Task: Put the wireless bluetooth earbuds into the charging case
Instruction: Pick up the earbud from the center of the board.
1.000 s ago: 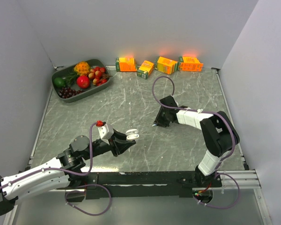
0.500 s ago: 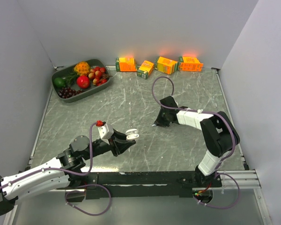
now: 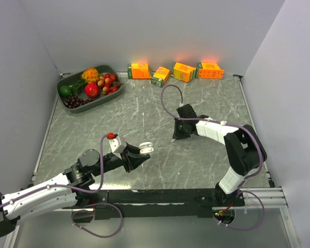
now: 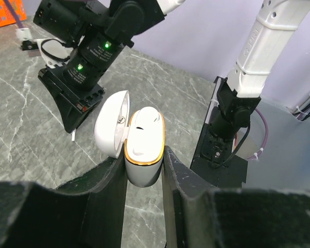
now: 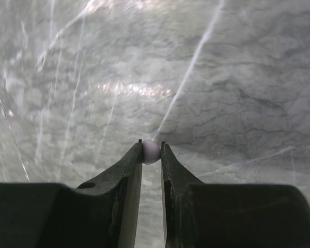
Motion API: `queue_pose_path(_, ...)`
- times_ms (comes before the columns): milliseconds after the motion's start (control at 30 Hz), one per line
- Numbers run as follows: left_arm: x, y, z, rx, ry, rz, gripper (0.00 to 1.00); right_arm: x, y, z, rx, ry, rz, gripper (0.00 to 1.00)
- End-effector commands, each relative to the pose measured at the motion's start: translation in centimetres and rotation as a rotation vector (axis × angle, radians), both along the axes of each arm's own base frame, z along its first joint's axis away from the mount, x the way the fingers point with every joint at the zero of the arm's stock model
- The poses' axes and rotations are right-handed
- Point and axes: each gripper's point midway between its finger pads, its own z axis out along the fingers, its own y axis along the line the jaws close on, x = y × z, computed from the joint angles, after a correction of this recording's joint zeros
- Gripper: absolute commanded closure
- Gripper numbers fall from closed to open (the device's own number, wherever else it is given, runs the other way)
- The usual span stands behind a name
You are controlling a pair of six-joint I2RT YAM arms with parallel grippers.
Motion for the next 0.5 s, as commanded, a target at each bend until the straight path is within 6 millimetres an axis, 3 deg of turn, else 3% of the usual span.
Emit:
queue_pose_path(0,-0.2,-0.2,0.9,-0.036,-0.006,-0.010,0.99,0.0,0.5,2.0,-0.057,-0.066,0.247,0.83)
queue_pose_path(300,-0.3,-0.5,0.7,-0.022,-0.001,-0.025,0.99,-1.5,1.1,0.6,-0.178,-0.045,0.446,0.77)
queue_pose_path(467,-0.3,-0.3,0.7,-0.025,0.000,-0.020,0.99,-1.9,1.2,-0.4,-0.208,-0.019,0.467,0.73)
